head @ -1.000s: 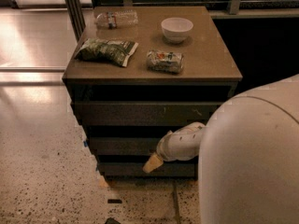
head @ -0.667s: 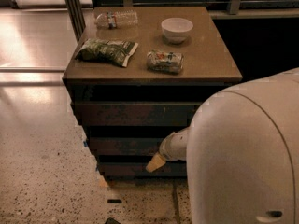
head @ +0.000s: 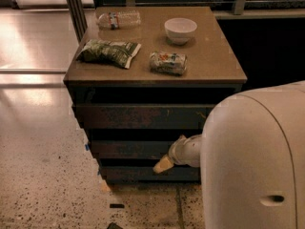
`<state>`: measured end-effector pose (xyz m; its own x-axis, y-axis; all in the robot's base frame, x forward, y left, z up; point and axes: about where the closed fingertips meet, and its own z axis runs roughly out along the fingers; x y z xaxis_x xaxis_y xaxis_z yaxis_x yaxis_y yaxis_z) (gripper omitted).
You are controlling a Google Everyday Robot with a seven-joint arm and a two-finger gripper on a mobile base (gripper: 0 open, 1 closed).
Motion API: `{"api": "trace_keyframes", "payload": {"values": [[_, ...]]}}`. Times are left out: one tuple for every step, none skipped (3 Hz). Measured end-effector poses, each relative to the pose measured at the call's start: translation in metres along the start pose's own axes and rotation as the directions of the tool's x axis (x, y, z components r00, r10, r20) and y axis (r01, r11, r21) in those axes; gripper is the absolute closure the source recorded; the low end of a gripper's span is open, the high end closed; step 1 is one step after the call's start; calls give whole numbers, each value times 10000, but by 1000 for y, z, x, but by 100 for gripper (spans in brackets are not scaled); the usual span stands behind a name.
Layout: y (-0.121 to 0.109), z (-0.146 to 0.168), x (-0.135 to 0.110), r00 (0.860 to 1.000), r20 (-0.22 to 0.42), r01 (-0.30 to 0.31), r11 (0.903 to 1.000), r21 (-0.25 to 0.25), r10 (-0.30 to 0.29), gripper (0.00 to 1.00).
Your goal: Open middle drawer
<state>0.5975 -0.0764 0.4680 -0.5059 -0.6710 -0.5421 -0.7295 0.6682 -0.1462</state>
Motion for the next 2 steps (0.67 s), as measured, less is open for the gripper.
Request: {"api": "trace_keyframes", "payload": {"values": [[2, 3, 1, 10000, -23, -90, 9999, -124, 90, 0], [9, 25, 16, 9987, -301, -430, 9966, -696, 410, 0]]}}
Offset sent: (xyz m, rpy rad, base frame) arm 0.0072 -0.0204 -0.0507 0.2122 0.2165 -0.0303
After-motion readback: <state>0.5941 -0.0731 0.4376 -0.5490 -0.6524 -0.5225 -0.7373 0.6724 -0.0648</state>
